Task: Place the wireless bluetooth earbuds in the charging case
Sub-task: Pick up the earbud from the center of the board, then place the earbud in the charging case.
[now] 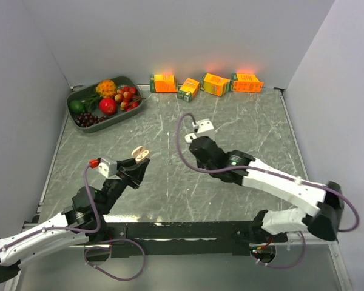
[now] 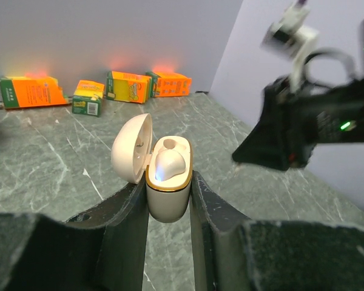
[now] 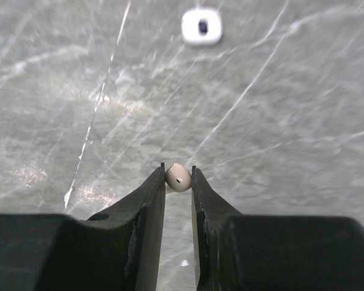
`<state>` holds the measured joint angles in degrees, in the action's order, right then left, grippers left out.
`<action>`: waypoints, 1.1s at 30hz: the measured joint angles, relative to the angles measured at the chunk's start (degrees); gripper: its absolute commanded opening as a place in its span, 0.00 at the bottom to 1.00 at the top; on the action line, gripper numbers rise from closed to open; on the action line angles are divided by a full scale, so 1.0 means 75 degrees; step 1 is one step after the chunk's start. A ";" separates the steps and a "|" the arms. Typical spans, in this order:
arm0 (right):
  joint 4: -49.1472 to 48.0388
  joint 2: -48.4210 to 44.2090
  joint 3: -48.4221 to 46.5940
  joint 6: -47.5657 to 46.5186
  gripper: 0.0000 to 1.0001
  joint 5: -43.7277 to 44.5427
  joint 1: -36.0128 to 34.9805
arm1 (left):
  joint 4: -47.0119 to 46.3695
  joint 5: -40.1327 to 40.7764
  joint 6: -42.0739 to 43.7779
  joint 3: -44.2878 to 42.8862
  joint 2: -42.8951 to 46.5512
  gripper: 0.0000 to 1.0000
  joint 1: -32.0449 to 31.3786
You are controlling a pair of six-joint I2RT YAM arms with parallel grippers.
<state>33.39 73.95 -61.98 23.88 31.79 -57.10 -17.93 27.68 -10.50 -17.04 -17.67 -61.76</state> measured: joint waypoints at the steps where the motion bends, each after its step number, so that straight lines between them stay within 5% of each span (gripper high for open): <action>1: 0.0012 -0.0274 -0.0009 -0.0210 0.00 0.0099 -0.0023 | -0.0082 -0.0041 -0.0020 0.0000 -0.0108 0.02 0.0000; 14: -0.0152 -0.1384 -0.1102 -0.2990 0.00 0.1647 -0.1580 | -0.1244 -0.0950 -0.0029 -0.0032 -0.2075 0.01 0.0000; 33: -0.2031 -0.2124 -0.0452 -0.5537 0.00 0.1958 -0.2961 | -0.2530 -0.2632 0.0114 -0.0274 -0.3488 0.01 0.0000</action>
<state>18.15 58.02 -65.36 -17.65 46.48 -79.31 -36.91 7.94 -9.65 -19.09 -43.83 -61.76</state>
